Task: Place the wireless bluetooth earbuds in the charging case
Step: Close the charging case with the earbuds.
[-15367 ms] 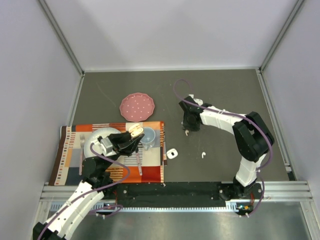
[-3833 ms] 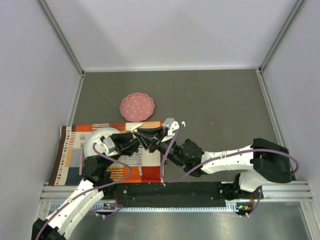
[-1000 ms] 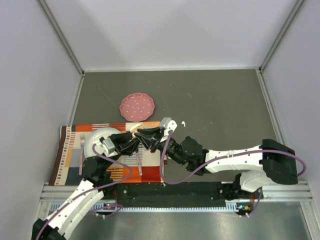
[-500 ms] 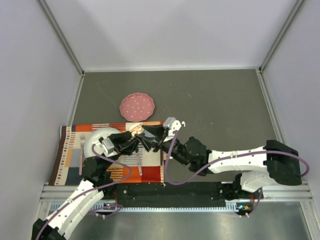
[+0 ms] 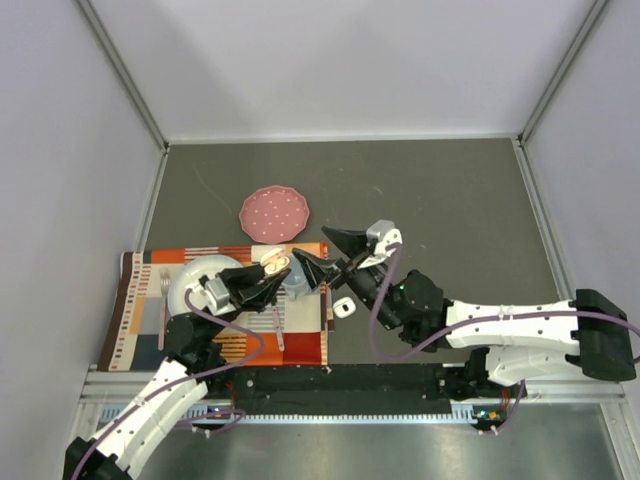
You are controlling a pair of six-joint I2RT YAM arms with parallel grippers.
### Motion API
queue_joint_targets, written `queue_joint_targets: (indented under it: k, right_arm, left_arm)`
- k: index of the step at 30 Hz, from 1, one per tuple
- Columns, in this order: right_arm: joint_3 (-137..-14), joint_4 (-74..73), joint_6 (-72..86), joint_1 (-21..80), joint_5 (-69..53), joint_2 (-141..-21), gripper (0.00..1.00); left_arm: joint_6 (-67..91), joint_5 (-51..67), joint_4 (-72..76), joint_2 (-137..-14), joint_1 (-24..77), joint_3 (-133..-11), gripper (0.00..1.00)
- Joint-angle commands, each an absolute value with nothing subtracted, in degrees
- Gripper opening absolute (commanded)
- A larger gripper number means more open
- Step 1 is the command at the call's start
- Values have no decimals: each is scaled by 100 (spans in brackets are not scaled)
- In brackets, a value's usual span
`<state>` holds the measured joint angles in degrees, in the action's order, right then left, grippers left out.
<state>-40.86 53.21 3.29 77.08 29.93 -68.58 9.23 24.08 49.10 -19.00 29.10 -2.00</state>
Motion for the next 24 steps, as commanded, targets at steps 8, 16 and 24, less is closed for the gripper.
queue_joint_targets:
  k: [8,16,24]
  right_arm:
    - [-5730,959,2468,6751,2324,-6539,83]
    - [-6003,9,4191,5152,-243,-6662,91]
    - [-5932,-132,4307,4896,-773,-6820,99]
  left_arm:
    - [1011,3270,5388,-2293,2936,-246,0]
    - [914,3366,5449,-2364,2936,-281,0]
    - [932,3594,5467,-2452,2936,-299,0]
